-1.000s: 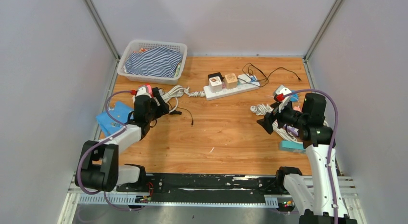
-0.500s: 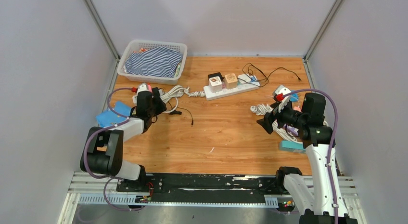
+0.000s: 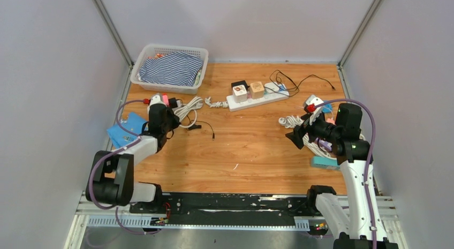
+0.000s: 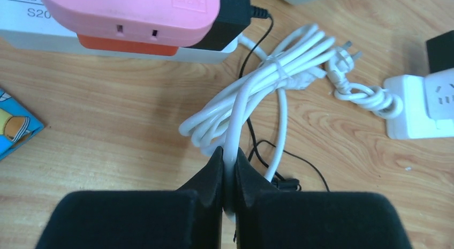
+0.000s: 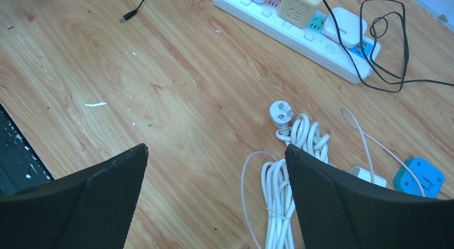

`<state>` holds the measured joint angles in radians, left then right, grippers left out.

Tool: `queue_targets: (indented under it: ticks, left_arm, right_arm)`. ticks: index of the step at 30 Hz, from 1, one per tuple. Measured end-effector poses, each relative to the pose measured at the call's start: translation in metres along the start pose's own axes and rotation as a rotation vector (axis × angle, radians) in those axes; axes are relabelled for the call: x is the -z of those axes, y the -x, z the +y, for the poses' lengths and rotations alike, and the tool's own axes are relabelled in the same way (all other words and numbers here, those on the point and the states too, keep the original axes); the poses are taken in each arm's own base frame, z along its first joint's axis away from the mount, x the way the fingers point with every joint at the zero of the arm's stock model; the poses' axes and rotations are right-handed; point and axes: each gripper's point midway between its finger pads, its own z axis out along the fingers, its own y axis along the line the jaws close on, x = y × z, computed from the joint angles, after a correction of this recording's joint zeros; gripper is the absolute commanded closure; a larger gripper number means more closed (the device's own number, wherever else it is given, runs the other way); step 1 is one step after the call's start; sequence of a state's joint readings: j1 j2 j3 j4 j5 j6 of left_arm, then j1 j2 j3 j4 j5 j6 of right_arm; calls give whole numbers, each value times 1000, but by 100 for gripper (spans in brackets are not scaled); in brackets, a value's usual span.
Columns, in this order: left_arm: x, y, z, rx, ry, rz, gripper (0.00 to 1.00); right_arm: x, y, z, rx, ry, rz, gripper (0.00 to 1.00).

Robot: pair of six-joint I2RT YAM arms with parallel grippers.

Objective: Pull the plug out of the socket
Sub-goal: Move the socket to the center of the board.

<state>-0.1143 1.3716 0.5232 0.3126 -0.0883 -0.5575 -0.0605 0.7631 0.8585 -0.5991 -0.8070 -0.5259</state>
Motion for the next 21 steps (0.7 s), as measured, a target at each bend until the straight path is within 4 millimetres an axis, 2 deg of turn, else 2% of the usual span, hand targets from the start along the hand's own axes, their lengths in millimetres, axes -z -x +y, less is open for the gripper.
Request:
queue_targets:
  ticks: [8, 21]
  left_arm:
    - [40, -1, -13, 23, -123, -47, 100]
    - [92, -38, -32, 120, -359, -14, 100]
  right_arm:
    - [0, 0, 0, 0, 0, 0, 0]
    - [0, 0, 0, 1, 2, 0, 0]
